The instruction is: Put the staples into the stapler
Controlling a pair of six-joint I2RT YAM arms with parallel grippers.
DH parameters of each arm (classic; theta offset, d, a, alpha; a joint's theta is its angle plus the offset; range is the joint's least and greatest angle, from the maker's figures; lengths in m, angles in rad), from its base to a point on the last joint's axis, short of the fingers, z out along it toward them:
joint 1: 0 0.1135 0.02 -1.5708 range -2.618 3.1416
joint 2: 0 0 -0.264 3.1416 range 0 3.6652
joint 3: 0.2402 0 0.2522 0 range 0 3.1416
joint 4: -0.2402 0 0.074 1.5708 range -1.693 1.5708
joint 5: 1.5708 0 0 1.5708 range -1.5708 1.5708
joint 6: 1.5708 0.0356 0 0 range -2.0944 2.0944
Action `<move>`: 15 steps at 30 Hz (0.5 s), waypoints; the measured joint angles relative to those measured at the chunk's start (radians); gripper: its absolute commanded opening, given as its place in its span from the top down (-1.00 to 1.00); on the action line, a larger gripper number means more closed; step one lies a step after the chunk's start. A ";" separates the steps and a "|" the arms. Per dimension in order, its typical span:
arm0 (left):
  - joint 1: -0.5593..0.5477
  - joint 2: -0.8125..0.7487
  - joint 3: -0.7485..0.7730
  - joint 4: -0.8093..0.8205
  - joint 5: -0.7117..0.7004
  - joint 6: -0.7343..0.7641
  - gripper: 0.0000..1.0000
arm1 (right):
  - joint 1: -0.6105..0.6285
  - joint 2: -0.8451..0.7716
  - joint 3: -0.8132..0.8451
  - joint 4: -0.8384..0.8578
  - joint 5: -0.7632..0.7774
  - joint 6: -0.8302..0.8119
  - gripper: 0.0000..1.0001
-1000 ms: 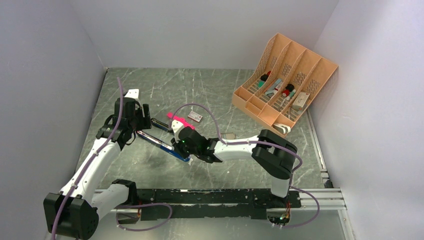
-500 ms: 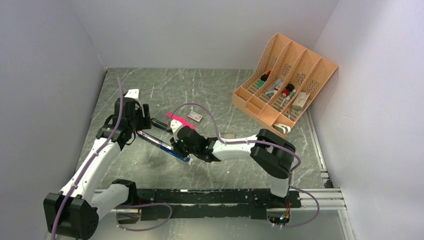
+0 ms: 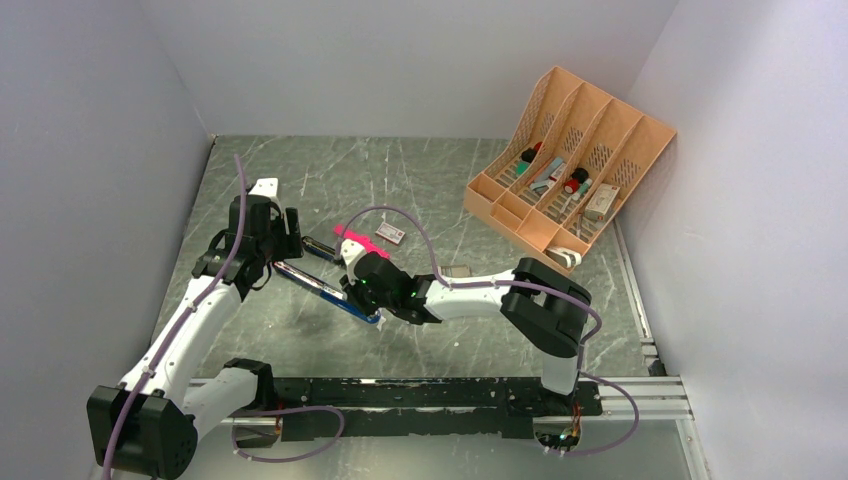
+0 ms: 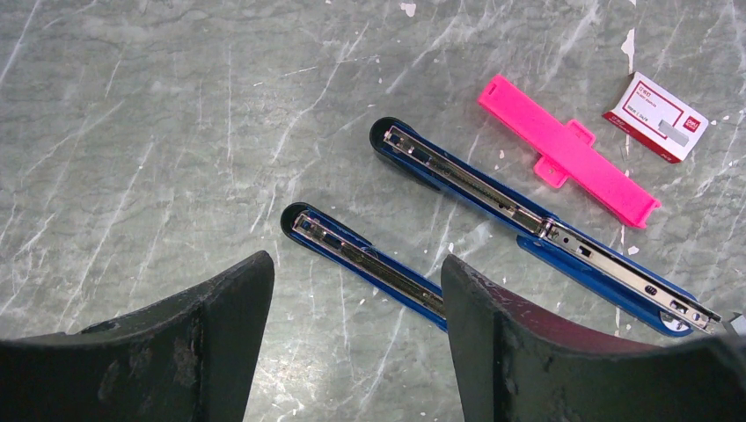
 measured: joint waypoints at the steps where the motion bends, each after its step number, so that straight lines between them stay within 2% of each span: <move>1: 0.000 0.000 0.000 0.000 0.000 0.000 -0.48 | 0.000 0.000 0.000 0.000 0.000 0.001 1.00; 15: 0.000 0.000 0.000 0.000 0.000 0.000 -0.48 | 0.000 0.000 0.000 -0.007 0.007 0.012 1.00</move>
